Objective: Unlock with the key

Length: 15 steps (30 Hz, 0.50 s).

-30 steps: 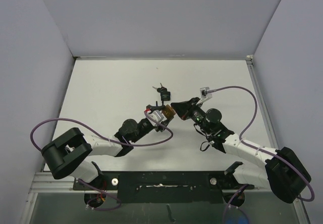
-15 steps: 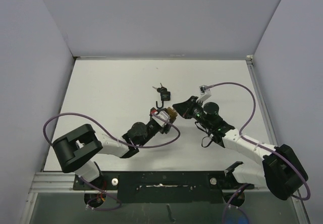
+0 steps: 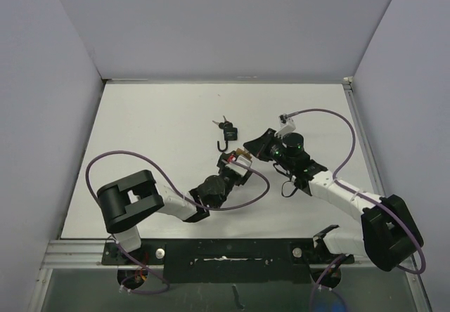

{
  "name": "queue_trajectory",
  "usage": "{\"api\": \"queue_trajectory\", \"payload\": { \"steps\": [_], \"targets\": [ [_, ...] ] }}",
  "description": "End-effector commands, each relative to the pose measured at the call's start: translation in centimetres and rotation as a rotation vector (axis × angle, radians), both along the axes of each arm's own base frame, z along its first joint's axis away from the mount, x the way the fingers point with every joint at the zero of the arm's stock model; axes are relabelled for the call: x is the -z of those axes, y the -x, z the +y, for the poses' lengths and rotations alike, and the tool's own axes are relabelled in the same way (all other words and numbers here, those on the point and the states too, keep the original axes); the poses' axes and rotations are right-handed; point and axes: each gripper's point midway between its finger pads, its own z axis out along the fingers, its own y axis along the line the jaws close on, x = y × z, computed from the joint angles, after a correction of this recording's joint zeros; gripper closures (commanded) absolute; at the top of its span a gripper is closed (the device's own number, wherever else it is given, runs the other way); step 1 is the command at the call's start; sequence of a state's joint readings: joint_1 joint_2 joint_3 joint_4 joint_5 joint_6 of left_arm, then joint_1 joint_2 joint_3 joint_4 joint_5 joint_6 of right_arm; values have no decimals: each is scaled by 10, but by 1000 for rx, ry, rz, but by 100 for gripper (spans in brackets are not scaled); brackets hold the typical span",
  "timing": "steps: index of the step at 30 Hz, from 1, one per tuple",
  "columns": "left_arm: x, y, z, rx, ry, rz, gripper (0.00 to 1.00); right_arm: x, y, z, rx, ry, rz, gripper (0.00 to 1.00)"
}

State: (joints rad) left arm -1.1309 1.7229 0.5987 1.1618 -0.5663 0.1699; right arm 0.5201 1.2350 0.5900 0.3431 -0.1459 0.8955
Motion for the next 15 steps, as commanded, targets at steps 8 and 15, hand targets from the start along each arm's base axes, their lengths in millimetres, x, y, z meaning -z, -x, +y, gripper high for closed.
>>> {"api": "queue_trajectory", "payload": {
  "steps": [8,15],
  "targets": [
    [-90,-12,-2,-229,167,-202,100,30,7,-2,-7,50,160,100],
    [-92,-9,-8,-240,158,-220,100,30,7,-3,-8,50,168,100]
  ]
}}
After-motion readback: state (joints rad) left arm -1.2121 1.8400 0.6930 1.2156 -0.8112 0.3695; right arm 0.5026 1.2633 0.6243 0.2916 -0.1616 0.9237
